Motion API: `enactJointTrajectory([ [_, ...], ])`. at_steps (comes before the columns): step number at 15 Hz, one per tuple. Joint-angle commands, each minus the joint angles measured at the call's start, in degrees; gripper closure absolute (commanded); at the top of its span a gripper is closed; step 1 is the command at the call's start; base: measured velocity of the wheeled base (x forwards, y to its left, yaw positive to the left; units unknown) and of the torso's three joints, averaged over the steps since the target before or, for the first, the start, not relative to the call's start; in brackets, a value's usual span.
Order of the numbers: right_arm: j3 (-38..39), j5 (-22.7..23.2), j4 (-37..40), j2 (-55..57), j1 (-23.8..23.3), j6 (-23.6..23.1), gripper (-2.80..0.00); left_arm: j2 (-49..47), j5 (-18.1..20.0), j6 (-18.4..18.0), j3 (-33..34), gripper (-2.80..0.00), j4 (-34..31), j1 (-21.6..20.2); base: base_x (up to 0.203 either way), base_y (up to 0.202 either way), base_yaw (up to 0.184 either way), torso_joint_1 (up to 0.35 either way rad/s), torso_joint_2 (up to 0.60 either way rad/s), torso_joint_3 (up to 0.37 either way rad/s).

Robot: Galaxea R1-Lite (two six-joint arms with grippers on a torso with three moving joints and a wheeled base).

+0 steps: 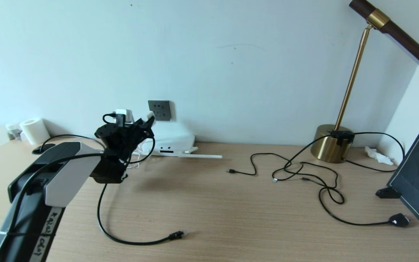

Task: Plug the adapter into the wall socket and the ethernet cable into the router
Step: Plug plug into socket

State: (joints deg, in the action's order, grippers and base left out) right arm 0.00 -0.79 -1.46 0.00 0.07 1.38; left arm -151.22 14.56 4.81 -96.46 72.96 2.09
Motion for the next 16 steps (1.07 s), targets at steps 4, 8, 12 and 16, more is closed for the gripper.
enactJointTrajectory([
  [4,0.7,0.0,-0.03,-0.09,0.01,0.03,-2.8,5.93,8.46,6.31,10.38,0.0,5.79,-2.16,0.0,0.0,0.0,0.0,0.0,0.0],
  [8,0.67,0.0,-0.03,-0.05,0.01,0.03,-2.8,6.02,10.92,7.74,10.24,0.0,5.73,-2.97,0.0,0.0,0.0,0.0,0.0,0.0],
  [12,0.69,0.0,-0.03,0.0,0.01,0.03,-2.8,6.11,13.39,7.67,10.24,0.0,5.53,-2.97,0.0,0.0,0.0,0.0,0.0,0.0],
  [16,0.7,0.0,-0.03,0.0,0.01,0.03,-2.8,6.11,13.62,7.58,9.77,0.0,4.25,-2.88,0.0,0.0,0.0,0.0,0.0,0.0],
])
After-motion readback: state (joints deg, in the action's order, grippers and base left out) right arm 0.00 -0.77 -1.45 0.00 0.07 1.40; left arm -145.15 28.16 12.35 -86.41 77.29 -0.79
